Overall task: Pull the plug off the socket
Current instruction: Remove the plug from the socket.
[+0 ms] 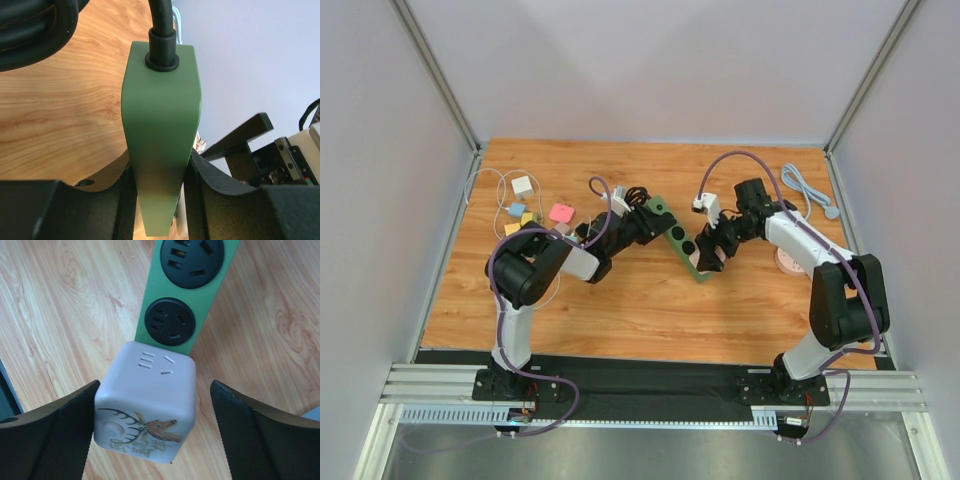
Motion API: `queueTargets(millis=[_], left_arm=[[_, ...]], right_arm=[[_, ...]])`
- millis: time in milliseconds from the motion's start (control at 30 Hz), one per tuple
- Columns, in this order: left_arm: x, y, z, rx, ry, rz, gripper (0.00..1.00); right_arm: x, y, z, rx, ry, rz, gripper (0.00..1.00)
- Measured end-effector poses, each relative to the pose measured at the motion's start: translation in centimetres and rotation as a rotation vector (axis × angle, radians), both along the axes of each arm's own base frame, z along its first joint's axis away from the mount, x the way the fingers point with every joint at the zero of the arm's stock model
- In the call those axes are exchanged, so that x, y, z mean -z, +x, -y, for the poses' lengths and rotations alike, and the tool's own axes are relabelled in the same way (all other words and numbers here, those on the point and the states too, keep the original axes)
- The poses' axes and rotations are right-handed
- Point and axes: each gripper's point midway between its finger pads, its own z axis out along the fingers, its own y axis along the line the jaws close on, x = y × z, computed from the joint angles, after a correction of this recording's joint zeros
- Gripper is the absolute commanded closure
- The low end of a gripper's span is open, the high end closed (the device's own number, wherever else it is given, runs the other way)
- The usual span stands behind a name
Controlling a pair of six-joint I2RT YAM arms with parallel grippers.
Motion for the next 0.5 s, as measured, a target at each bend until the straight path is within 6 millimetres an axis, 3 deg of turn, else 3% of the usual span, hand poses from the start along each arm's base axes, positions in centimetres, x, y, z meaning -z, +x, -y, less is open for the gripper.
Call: queueTargets(millis=[133, 300, 500], left_arm=[[0.0, 0.1, -0.1, -0.002, 0.003, 0.002, 1.00], [0.3, -0.5, -0.2, 0.014, 0.016, 0.004, 1.00], [0.0, -0.8, -0.7, 0.017, 0.058, -0.013, 1.00]], right_arm=[[0.3, -0.7, -0.8, -0.029, -0.028, -0.002, 0.32], [0.8, 0.3, 0.1, 0.026, -0.095, 0.023, 1.00], [0.2, 0.2, -0.1, 0.023, -0.026, -0.011, 1.00]])
